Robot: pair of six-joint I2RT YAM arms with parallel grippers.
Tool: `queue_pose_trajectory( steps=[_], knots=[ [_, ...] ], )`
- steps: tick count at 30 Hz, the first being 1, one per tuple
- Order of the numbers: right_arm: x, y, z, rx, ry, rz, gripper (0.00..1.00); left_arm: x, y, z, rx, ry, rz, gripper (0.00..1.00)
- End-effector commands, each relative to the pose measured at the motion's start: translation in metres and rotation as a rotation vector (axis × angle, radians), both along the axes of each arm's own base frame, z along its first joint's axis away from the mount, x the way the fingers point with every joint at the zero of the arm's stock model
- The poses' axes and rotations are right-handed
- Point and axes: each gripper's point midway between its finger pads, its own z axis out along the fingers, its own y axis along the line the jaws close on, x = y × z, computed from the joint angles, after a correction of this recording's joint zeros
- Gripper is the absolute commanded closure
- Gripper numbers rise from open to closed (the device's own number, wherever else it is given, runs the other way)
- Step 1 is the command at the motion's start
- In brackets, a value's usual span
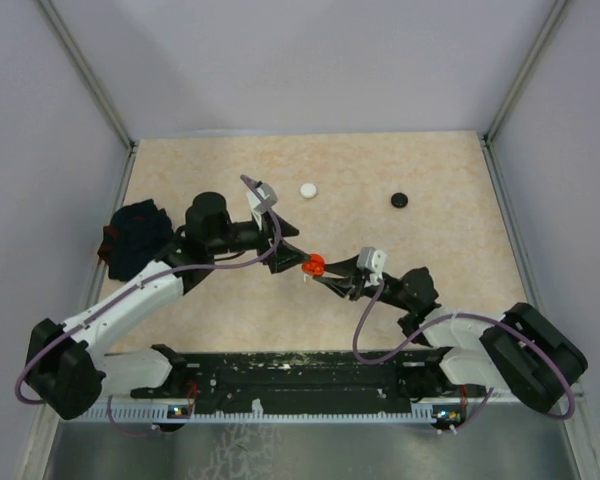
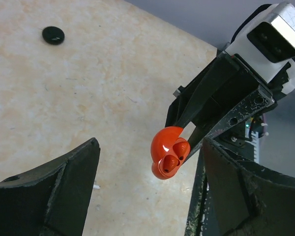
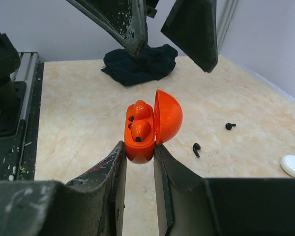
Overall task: Insert the wireless bluetooth earbuds into the charging case
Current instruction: Close the charging case at the center of the board, then place the charging case at the center of the board.
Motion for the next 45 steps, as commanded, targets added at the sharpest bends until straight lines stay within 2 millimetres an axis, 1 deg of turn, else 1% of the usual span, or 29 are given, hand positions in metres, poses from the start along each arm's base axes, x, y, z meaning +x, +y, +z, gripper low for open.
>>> queue_pose_trajectory(
  steps=[1,3,5,12,24,30,33,35,37,39,41,42,45],
  knots=[
    [0.001,0.005,0.030,0.055,-0.067,0.031,1.00,-0.013,-0.010,0.007,-0.029,0.111,-0.108,0.11],
    [0.001,0.006,0.029,0.056,-0.056,0.035,1.00,-0.018,-0.013,0.003,-0.031,0.149,-0.145,0.12],
    [0.000,0.006,0.032,0.070,-0.065,0.038,1.00,-0.020,-0.015,-0.001,-0.028,0.174,-0.166,0.13],
    [0.000,0.007,0.032,0.080,-0.055,0.049,1.00,-0.028,-0.021,-0.009,-0.024,0.217,-0.253,0.18],
    [0.006,0.007,0.029,0.084,-0.023,0.022,1.00,-0.044,-0.021,0.007,-0.071,0.194,-0.350,0.28],
    [0.008,0.008,0.027,0.081,0.004,0.018,1.00,-0.048,-0.019,0.012,-0.078,0.167,-0.365,0.30],
    [0.011,0.008,0.026,0.083,0.019,0.010,1.00,-0.046,-0.017,0.012,-0.070,0.151,-0.350,0.30],
    [0.013,0.007,0.025,0.085,0.041,0.004,1.00,-0.041,-0.016,0.011,-0.053,0.136,-0.309,0.29],
    [0.019,0.004,0.022,0.091,0.091,-0.022,1.00,-0.031,-0.011,0.010,-0.028,0.122,-0.236,0.26],
    [0.028,0.000,0.014,0.088,0.185,-0.064,1.00,-0.014,-0.002,0.006,0.016,0.121,-0.114,0.25],
    [0.039,-0.005,0.003,0.083,0.298,-0.126,1.00,0.007,0.012,-0.003,0.083,0.119,0.050,0.23],
    [0.046,-0.009,-0.006,0.068,0.364,-0.171,1.00,0.016,0.020,-0.008,0.118,0.119,0.121,0.22],
    [0.060,-0.021,-0.029,-0.001,0.528,-0.297,1.00,0.034,0.047,-0.019,0.219,0.117,0.295,0.21]
  ],
)
